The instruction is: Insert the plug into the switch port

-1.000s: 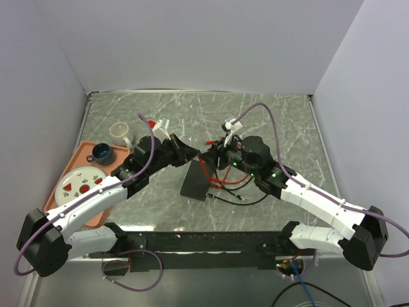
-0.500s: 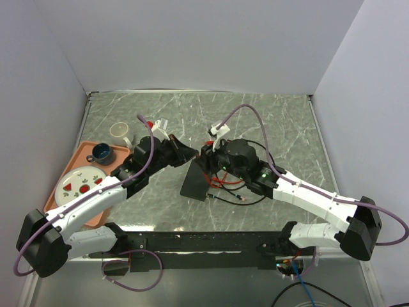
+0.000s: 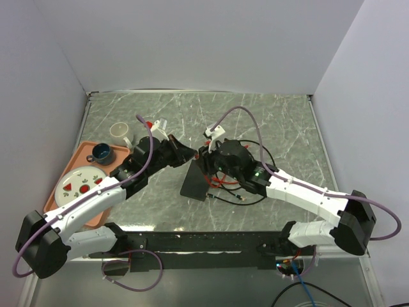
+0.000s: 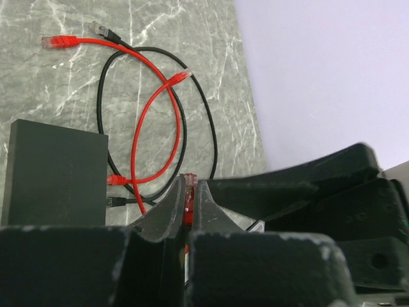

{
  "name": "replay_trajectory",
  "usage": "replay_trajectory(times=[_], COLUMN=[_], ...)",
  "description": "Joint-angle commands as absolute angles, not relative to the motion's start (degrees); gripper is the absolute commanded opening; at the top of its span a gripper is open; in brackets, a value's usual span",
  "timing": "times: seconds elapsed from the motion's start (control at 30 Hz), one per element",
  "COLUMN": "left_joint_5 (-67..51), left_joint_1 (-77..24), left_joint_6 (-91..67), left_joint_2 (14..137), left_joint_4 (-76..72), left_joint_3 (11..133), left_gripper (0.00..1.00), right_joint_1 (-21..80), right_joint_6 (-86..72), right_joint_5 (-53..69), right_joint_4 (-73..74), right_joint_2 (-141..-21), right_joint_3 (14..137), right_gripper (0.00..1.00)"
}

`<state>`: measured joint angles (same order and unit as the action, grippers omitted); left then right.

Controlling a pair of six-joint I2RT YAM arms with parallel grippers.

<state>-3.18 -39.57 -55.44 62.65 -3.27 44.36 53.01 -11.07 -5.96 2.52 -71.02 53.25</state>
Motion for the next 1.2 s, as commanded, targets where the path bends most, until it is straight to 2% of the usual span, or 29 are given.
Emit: replay_trajectory(times=[0.0,0.07,0.1,0.13,0.2,0.23,0.27,0.3,0.33,0.37,0.43,0.63,0.67,0.73,0.77,0.9,1.03,1.17], left_joint_5=[-3.3,-3.3,-3.0,-3.0,-2.7,-2.5,-1.7,-1.1,-0.4,-0.2,2.5,2.1,1.9,1.5,1.3,0.5,-1.4,-2.3], left_joint_1=[-39.8,-39.8,-39.8,-39.8,-39.8,-39.8,-39.7,-39.7,-39.6,-39.4,-38.7,-33.0,-31.6,-30.5,-29.7,-28.8,-28.7,-28.7], left_joint_6=[-55.3,-55.2,-55.1,-54.8,-54.6,-54.3,-54.1,-53.8,-53.1,-52.9,-52.1,-50.5,-50.2,-49.3,-49.1,-48.3,-47.8,-47.5], left_joint_2=[61.3,61.3,61.3,61.2,61.2,61.2,61.2,61.3,61.3,61.1,60.0,54.5,54.0,53.0,52.8,52.7,53.5,54.0], left_joint_4=[-4.0,-3.7,-3.4,-3.3,-3.0,-2.5,-1.9,-1.2,-0.2,2.7,4.5,7.0,7.5,8.4,8.8,8.7,7.9,7.8], left_joint_3=[47.2,47.2,47.3,47.3,47.5,47.6,47.9,48.5,49.0,49.4,50.1,48.2,48.0,47.5,47.5,46.7,46.2,46.1], left_gripper=[0.01,0.01,0.01,0.01,0.01,0.07,0.22,0.42,0.71,0.84,0.99,0.99,0.99,0.99,0.99,0.99,0.99,0.99], right_joint_1=[53.3,53.3,53.3,53.3,53.3,53.3,53.3,53.2,53.2,53.0,52.6,49.4,48.5,46.6,42.6,33.9,32.3,32.3], right_joint_6=[-11.1,-11.1,-11.2,-11.4,-11.2,-11.1,-10.7,-10.4,-9.8,-9.0,-7.5,-0.5,2.5,3.4,3.4,0.9,1.6,3.3], right_joint_5=[-5.4,-5.1,-5.4,-5.4,-5.5,-5.7,-5.7,-5.5,-5.2,-4.8,-2.2,9.5,16.7,23.6,33.9,58.5,66.7,65.0], right_joint_4=[0.2,0.2,0.2,0.4,0.4,0.4,0.2,0.2,0.3,0.2,-1.8,-4.4,-5.2,-4.8,-4.7,-3.3,-0.4,2.6], right_joint_2=[-72.4,-72.7,-72.9,-72.9,-72.6,-72.3,-71.8,-71.5,-71.0,-70.1,-68.8,-60.9,-57.8,-55.0,-53.5,-53.3,-53.4,-53.5], right_joint_3=[55.6,55.7,56.0,56.2,56.1,55.7,55.2,54.9,54.1,53.5,51.3,43.8,42.5,40.6,40.3,42.2,44.9,45.8], right_gripper=[0.37,0.23,0.03,0.00,0.00,0.00,0.00,0.00,0.00,0.00,0.00,0.00,0.00,0.00,0.00,0.00,0.00,0.00])
